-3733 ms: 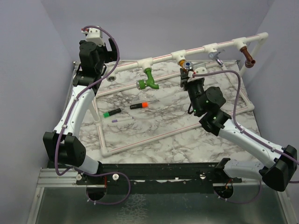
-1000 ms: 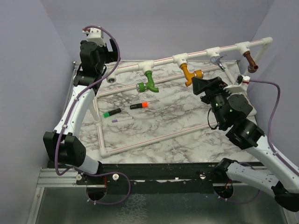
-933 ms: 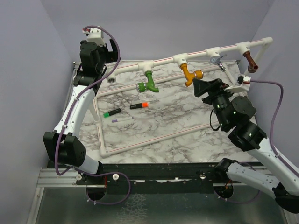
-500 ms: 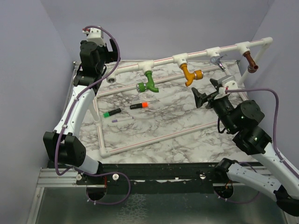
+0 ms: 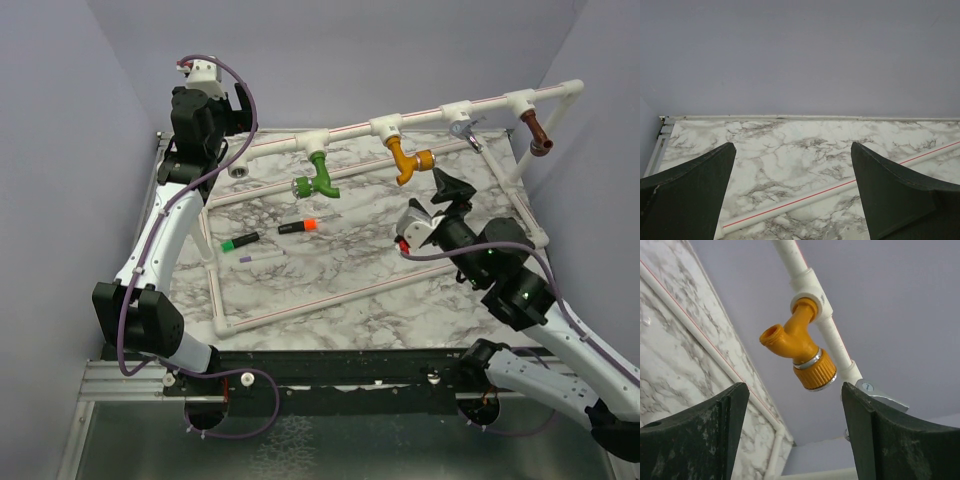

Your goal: Install the water faucets

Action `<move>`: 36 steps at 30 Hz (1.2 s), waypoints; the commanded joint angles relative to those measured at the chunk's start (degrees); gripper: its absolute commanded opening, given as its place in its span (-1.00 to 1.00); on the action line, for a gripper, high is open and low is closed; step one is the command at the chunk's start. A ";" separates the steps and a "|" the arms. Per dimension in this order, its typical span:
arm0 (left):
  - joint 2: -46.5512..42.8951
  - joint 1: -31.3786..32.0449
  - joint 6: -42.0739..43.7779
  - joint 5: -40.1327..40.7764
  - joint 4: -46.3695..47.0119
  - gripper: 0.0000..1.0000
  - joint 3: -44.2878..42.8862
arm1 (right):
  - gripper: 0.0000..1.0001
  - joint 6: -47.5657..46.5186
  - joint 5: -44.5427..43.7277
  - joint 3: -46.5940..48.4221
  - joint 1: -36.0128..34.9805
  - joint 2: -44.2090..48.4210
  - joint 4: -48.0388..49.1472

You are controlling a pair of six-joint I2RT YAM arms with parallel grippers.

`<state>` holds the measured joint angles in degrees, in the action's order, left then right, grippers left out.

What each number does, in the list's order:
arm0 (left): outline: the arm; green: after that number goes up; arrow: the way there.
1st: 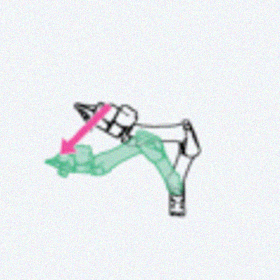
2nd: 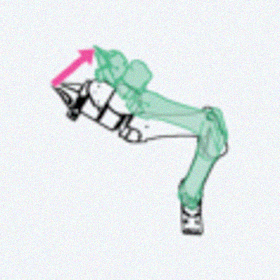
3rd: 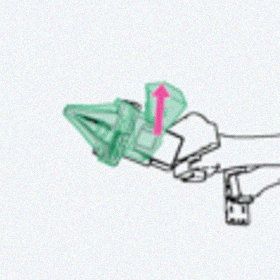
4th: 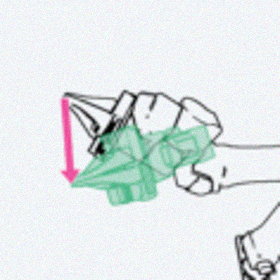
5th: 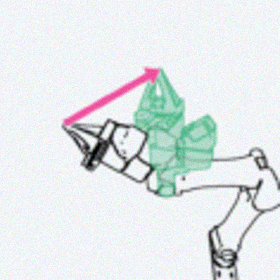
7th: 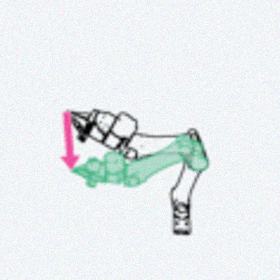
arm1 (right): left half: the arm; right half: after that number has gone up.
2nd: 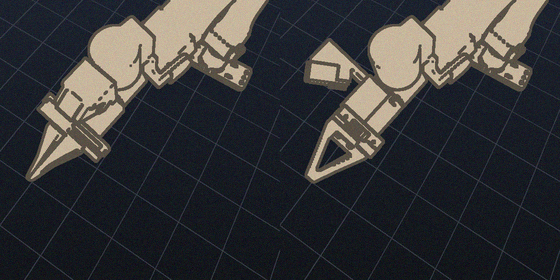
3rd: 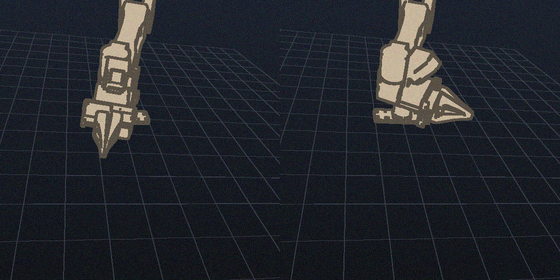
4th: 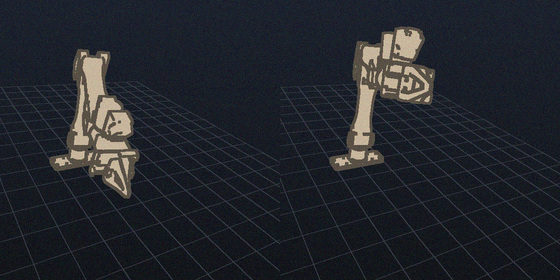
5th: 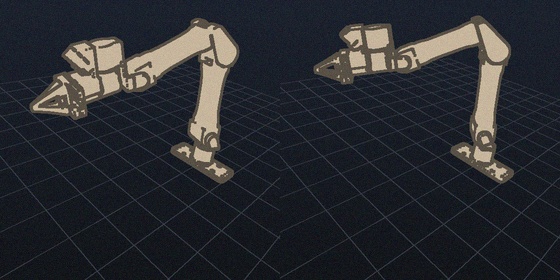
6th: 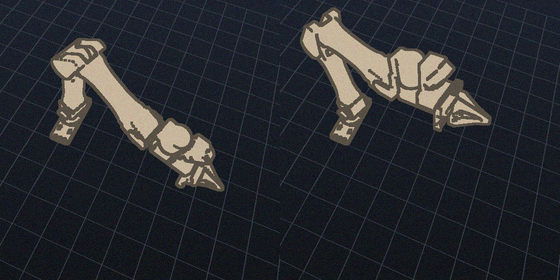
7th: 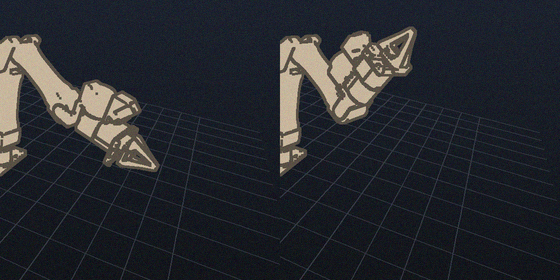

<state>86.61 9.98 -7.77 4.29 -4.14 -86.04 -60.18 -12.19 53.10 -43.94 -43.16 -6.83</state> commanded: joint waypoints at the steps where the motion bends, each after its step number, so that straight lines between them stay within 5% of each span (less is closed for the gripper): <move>1: 5.56 1.22 -0.49 -1.21 -9.65 0.98 4.65 | 0.60 -16.37 -2.23 -3.32 -0.44 -1.93 6.98; 18: 5.57 1.20 -0.69 -1.57 -9.57 0.98 4.63 | 0.57 -36.67 -7.02 -7.47 -1.14 -10.90 30.25; 36: 5.24 1.20 -0.69 -1.67 -9.57 0.98 4.66 | -0.32 -34.39 -13.84 -6.47 -1.40 -17.28 34.56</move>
<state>86.65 9.98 -7.97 4.05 -4.14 -86.04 -95.96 -22.55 45.89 -44.97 -59.96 24.86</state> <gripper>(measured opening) 0.989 0.397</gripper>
